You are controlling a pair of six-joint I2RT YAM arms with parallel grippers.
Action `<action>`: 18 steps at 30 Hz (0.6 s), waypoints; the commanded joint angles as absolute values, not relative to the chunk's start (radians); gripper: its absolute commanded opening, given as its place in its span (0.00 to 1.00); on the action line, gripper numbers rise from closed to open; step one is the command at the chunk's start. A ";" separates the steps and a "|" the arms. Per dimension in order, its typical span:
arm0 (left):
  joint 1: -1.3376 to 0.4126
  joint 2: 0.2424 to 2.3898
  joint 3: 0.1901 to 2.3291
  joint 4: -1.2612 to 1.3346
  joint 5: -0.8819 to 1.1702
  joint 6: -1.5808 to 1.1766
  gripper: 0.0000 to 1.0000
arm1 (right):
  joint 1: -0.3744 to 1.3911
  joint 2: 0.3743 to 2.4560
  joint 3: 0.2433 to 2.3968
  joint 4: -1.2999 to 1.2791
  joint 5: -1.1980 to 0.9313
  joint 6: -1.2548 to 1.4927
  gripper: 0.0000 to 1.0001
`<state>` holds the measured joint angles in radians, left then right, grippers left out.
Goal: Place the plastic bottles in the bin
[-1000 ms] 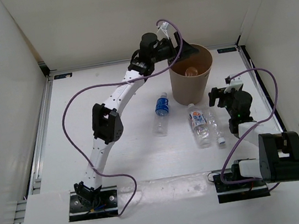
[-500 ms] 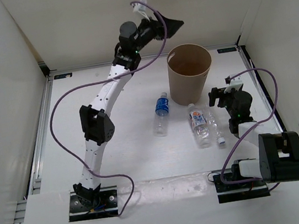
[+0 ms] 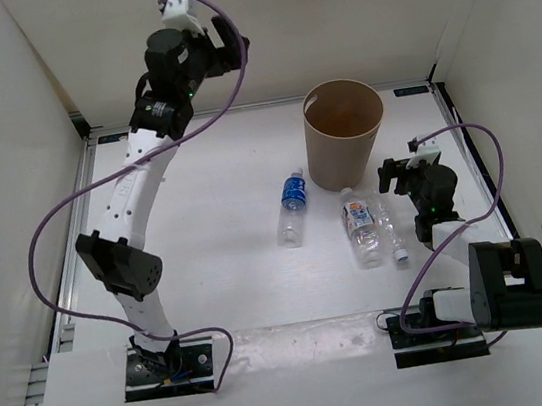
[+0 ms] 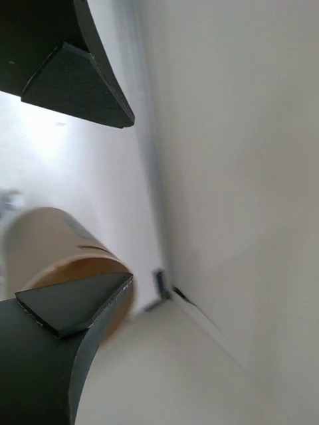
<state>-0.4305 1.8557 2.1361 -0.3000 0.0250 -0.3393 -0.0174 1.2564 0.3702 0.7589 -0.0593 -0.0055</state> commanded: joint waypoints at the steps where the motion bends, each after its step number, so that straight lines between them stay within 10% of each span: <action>1: -0.482 1.929 2.127 -0.616 -0.048 -0.310 1.00 | -0.014 1.252 0.376 0.805 -0.054 -0.008 0.90; 18: -0.498 2.059 1.812 -0.706 0.305 -0.483 1.00 | -0.012 1.252 0.377 0.805 -0.051 -0.008 0.90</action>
<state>-0.4782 2.0823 1.8072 -0.7391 0.2291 -0.4965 -0.0166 1.2564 0.3702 0.7589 -0.0589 -0.0059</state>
